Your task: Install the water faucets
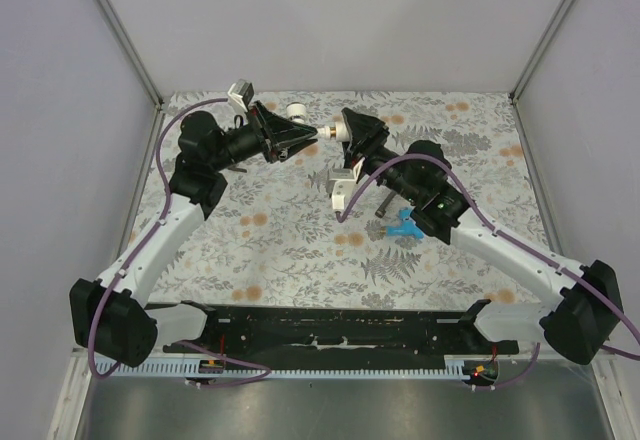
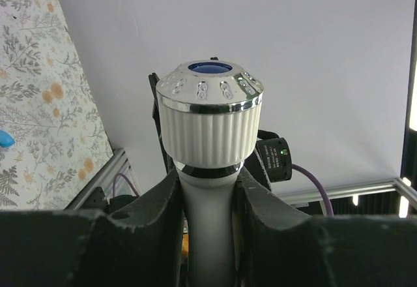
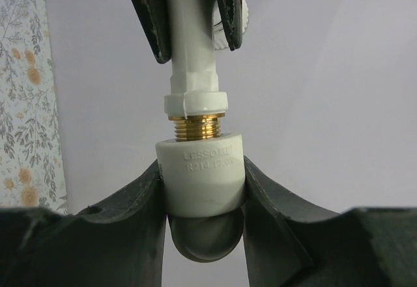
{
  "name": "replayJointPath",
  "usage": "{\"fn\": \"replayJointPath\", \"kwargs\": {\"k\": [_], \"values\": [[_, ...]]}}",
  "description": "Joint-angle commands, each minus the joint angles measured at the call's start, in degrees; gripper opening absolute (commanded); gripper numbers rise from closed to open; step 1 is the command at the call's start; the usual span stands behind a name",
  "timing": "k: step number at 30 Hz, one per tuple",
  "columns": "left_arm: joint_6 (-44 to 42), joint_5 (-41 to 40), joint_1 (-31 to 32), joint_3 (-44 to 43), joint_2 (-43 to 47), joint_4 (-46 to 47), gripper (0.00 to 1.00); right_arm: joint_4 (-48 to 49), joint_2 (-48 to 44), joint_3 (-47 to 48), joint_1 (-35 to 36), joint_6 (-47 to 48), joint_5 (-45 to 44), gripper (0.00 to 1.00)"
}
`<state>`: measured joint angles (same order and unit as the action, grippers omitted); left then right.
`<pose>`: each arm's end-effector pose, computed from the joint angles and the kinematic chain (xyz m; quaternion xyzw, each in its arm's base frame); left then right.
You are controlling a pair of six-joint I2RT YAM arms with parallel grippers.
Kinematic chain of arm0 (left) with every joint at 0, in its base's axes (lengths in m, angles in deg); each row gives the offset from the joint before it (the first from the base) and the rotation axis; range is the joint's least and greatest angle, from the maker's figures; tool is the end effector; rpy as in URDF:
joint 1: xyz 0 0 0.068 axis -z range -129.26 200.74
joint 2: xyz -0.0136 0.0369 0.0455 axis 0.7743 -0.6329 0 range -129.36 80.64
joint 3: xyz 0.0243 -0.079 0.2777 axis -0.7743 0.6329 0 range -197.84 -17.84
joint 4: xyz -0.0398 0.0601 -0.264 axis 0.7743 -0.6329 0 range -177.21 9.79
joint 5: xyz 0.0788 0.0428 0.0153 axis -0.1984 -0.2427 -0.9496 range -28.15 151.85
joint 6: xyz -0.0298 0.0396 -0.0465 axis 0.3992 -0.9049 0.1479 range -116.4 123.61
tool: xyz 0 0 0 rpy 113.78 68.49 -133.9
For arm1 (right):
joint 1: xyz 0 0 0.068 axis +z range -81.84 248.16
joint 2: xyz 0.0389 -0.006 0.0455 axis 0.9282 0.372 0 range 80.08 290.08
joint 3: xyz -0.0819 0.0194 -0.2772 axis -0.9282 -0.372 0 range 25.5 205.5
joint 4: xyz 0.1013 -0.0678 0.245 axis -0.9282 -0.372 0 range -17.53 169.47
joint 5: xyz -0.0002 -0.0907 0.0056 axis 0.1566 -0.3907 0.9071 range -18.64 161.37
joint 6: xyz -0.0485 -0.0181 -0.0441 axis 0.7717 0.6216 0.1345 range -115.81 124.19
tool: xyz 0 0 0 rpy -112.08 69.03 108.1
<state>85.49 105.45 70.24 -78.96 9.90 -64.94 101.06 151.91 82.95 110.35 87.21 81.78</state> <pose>0.2744 -0.1372 0.4066 -0.0875 0.6758 -0.6903 0.2430 0.2333 0.2247 0.3909 -0.6160 0.2425 -0.2044 0.7211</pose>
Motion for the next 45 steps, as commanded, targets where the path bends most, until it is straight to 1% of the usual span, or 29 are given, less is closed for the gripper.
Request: {"fn": "replayJointPath", "kwargs": {"k": [1,8,12,20,23,25,28,31,34,39,45], "values": [[-6.03,0.17,0.97,-0.66,1.4,6.96,0.02,-5.57,-1.69,4.33,1.05,-3.3,3.82,0.0],[-12.71,3.68,0.97,-1.1,1.66,10.22,0.02,-16.21,-2.75,8.55,0.78,-7.96,7.42,0.0],[-17.01,4.92,1.06,-1.19,2.45,10.14,0.02,-23.67,-2.66,12.15,0.52,-10.6,9.62,0.0],[-28.43,6.06,1.32,-1.19,4.03,6.36,0.02,-33.88,-1.79,17.95,0.43,-14.55,12.43,0.0],[-35.02,7.03,1.76,-2.15,4.56,2.5,0.02,-37.39,-1.17,19.62,0.43,-15.08,13.31,0.0],[-38.98,7.21,2.29,-3.21,4.47,-0.93,0.02,-38.37,-1.08,20.42,0.43,-15.87,13.49,0.0],[-41.1,4.67,3.17,-3.21,5.08,-3.04,0.02,-38.81,-0.82,21.12,0.43,-17.28,13.49,0.0],[-40.41,1.33,4.04,-2.16,5.44,-3.05,0.02,-37.5,-0.9,20.77,0.43,-18.86,13.32,0.0],[-38.22,-2.62,4.84,0.12,6.58,-0.43,0.02,-35.83,-0.99,20.07,0.35,-20.7,13.23,0.0],[-29.0,-6.76,4.84,4.86,7.37,7.82,0.02,-29.95,-1.78,16.74,0.43,-22.47,13.05,0.0],[-17.13,-6.77,4.66,6.89,5.97,15.39,0.02,-25.02,-2.66,12.78,0.35,-19.75,13.58,0.0]]}}
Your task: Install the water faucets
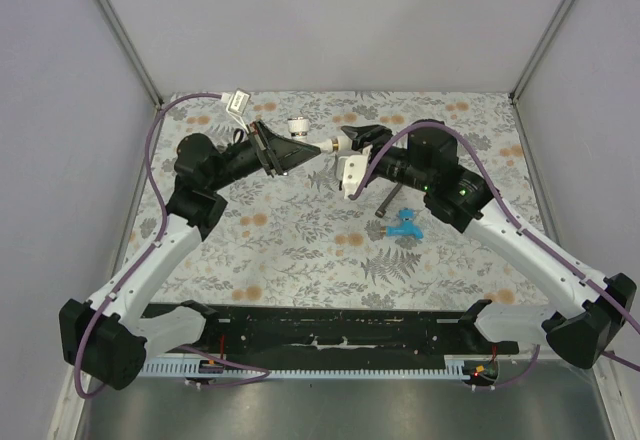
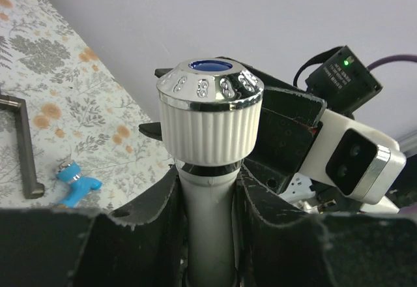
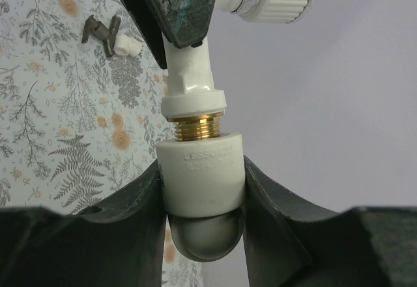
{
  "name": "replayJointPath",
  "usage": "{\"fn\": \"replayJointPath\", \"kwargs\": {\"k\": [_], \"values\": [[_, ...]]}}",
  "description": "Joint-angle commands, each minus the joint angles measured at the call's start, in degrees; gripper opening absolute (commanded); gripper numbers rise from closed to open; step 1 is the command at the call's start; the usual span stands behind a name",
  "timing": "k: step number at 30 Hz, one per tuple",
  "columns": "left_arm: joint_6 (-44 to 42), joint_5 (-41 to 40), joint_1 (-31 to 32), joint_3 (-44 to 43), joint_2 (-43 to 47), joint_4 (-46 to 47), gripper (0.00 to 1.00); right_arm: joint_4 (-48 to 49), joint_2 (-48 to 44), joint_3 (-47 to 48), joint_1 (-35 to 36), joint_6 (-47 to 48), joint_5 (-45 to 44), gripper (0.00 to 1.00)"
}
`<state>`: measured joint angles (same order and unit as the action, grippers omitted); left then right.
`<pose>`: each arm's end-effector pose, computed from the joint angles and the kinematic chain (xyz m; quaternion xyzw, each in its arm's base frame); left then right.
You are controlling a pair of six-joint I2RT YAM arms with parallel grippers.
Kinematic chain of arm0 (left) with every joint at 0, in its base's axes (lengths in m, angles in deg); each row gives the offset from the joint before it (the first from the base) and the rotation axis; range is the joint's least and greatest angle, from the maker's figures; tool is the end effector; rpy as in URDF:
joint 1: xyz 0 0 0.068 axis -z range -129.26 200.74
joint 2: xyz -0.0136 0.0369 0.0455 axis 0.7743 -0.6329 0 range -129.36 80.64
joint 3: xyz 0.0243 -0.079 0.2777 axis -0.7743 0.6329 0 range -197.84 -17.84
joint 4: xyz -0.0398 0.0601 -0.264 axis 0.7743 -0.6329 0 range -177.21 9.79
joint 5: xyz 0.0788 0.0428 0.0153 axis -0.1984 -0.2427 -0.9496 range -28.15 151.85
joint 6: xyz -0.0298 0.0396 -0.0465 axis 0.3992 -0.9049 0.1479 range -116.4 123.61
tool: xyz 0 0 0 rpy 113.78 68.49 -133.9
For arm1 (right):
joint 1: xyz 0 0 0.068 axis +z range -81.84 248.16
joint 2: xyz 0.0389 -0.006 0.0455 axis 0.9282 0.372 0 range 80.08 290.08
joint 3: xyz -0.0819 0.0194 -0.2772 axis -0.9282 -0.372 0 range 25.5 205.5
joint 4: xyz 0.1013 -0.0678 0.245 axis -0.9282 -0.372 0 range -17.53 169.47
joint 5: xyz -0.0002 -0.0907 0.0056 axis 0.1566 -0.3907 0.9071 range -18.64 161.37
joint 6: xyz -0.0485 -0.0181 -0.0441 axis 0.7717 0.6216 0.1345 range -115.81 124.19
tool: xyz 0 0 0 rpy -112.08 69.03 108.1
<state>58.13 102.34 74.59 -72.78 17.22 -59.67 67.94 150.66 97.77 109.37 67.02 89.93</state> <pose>0.2335 -0.1420 0.4108 0.1033 0.6402 -0.6296 0.4279 0.2191 0.2149 0.4249 -0.6591 0.3828 0.0020 0.6473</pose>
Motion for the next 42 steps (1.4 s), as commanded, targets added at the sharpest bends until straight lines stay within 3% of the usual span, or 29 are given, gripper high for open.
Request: {"fn": "replayJointPath", "kwargs": {"k": [1,8,13,27,34,42], "values": [[12.78,-3.14,0.31,0.8,-1.62,11.53,0.02,9.06,-1.42,-2.65,1.15,0.98,5.86,0.0],[22.2,-0.41,-0.04,-0.61,-3.29,10.15,0.02,12.67,-1.95,-3.98,0.54,3.52,8.59,0.0],[22.83,1.17,-0.13,-2.28,-3.73,7.42,0.02,7.06,-1.42,-1.0,0.27,3.1,10.7,0.0],[0.61,0.47,0.75,-2.54,-0.13,5.83,0.02,-4.19,0.6,6.83,0.1,-3.77,13.77,0.0],[-12.05,3.19,1.19,-4.3,0.66,0.47,0.02,-10.88,1.83,10.78,0.1,-4.2,15.0,0.0],[-19.01,8.11,1.19,-3.43,0.49,4.24,0.02,-15.89,3.59,14.21,0.1,-5.96,17.64,0.0]]}}
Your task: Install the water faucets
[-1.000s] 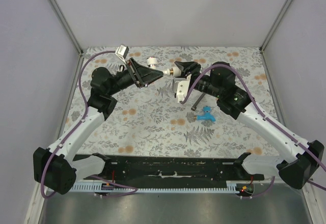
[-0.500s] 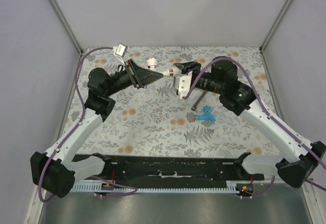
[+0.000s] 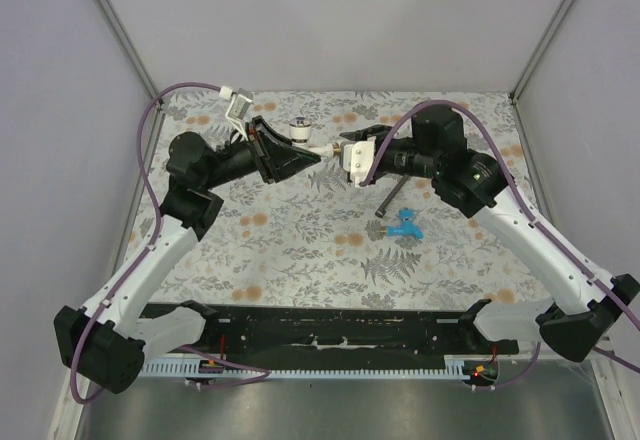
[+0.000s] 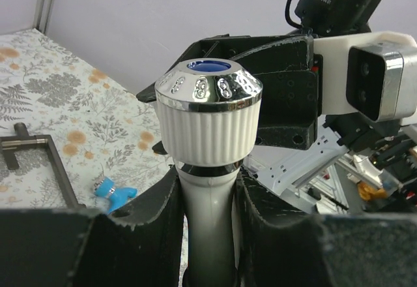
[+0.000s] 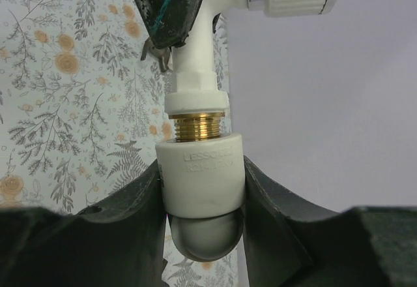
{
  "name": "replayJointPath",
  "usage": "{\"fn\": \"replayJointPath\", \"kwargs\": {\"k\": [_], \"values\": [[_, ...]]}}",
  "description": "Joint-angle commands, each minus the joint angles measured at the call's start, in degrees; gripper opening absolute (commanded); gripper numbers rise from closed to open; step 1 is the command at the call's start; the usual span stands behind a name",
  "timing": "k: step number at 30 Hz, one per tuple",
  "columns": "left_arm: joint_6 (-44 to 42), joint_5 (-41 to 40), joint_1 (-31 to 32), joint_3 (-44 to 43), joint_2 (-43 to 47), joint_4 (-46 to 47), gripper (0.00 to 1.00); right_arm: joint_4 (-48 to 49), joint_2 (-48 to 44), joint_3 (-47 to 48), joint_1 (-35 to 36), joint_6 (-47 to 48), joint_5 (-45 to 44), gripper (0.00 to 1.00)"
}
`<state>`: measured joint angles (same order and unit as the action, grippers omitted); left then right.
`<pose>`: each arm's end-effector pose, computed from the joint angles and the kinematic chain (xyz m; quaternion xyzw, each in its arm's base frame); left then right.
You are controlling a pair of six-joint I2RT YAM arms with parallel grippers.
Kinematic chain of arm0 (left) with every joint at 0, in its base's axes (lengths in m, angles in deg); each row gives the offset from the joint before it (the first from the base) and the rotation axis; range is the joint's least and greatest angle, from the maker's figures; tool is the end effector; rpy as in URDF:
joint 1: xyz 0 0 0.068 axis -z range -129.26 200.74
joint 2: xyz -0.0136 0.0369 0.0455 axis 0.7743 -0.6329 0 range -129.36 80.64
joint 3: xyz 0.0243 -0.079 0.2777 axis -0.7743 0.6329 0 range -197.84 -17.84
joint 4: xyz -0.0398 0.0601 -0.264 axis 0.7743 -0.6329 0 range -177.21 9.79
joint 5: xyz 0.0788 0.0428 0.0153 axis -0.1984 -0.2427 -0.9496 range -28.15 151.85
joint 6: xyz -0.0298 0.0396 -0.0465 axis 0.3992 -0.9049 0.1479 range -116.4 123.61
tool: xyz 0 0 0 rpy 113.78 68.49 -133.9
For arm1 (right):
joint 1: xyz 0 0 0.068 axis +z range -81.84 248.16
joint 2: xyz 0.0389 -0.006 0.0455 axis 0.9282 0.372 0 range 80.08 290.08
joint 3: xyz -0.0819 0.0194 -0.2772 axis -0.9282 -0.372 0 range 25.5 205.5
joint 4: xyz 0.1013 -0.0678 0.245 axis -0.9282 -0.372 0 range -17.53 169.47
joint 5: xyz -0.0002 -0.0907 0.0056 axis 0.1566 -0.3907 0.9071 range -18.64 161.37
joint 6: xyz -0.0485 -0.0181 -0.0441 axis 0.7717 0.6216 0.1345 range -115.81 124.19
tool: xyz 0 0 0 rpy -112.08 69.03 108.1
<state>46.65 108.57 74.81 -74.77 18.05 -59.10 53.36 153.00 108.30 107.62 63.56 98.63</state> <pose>0.2215 -0.1425 0.4274 0.2195 0.6004 -0.6039 0.4760 0.2149 0.2092 0.4516 -0.6824 0.3982 0.0848 0.6071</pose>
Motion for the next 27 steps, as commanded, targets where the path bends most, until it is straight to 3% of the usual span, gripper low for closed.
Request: {"fn": "replayJointPath", "kwargs": {"k": [1,12,19,23,27], "values": [[-8.15,2.15,1.06,-0.91,-0.34,4.55,0.02,-1.57,1.34,3.94,1.85,-2.86,9.21,0.0],[-25.45,2.23,1.85,6.29,2.91,10.79,0.02,-5.09,3.54,7.37,1.15,-9.45,12.98,0.0],[-39.42,7.32,1.94,15.52,4.67,25.04,0.02,-9.91,5.56,10.53,0.53,-11.56,18.78,0.0],[-50.49,11.37,1.94,15.8,4.84,20.49,0.02,-14.49,7.14,13.17,0.53,-11.47,20.98,0.0],[-63.23,13.92,2.03,11.85,5.37,3.38,0.02,-17.22,8.02,14.4,0.53,-11.12,21.51,0.0]]}}
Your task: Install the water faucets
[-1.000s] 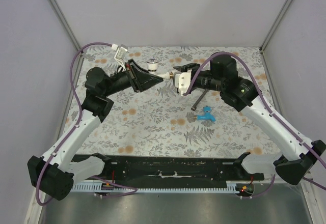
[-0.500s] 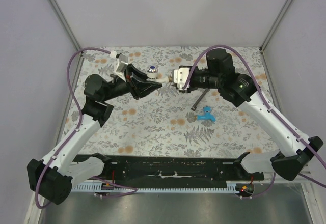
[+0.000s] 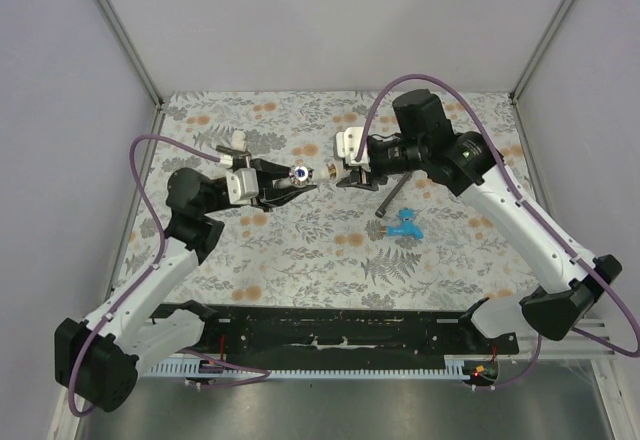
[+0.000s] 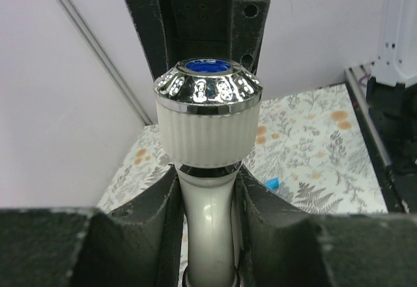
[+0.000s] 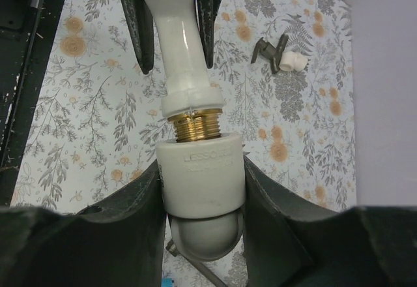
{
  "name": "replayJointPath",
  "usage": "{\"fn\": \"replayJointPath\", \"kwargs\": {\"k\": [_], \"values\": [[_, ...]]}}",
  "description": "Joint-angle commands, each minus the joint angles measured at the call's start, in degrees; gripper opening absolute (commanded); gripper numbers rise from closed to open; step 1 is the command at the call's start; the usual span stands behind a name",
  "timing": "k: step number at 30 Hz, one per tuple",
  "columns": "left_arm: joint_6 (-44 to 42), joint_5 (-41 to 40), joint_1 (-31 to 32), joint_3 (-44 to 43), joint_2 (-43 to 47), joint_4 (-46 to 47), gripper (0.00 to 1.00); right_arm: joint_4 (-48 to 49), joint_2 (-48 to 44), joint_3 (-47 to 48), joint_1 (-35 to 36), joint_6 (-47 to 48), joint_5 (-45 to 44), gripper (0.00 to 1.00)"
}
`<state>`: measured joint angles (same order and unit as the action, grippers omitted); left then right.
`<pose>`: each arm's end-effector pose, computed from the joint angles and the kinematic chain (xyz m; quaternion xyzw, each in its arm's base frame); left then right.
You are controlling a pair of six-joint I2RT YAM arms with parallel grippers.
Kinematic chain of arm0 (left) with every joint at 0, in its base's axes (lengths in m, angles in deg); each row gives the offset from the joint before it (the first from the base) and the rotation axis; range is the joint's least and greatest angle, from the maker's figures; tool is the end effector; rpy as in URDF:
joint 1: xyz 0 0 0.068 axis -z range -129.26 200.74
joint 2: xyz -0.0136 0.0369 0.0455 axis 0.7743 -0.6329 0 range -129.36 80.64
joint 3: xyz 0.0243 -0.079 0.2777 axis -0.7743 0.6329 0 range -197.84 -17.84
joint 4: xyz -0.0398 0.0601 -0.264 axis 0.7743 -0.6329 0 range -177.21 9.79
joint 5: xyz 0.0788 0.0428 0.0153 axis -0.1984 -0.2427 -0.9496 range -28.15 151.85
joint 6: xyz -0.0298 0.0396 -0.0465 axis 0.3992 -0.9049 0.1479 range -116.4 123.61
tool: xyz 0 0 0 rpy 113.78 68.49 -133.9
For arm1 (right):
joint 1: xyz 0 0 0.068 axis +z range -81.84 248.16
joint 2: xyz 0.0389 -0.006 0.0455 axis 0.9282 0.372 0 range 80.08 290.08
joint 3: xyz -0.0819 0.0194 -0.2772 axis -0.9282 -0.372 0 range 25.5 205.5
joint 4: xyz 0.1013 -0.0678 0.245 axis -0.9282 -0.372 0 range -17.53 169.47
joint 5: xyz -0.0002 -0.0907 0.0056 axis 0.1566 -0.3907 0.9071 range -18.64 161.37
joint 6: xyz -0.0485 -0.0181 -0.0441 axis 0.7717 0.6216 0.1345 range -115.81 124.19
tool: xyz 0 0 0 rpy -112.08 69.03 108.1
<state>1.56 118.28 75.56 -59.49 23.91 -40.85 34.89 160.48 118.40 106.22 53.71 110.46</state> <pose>0.1853 -0.1358 0.3826 0.4973 0.3728 -0.3976 0.6750 0.2233 0.2185 0.4435 -0.6876 0.4831 0.2457 0.4833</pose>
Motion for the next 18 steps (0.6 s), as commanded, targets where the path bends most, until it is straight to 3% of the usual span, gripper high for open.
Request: {"fn": "replayJointPath", "kwargs": {"k": [1,6,18], "values": [[-21.22,4.48,1.37,-4.22,-0.4,-18.4,0.02,0.73,0.72,4.65,1.93,-1.09,10.12,0.0],[-29.76,4.57,1.37,-5.72,-0.22,-26.16,0.02,-3.14,1.86,6.32,1.93,0.23,12.23,0.0],[-36.72,2.55,3.04,-3.79,0.83,-26.0,0.02,-12.38,6.17,11.42,1.93,3.31,19.62,0.0]]}}
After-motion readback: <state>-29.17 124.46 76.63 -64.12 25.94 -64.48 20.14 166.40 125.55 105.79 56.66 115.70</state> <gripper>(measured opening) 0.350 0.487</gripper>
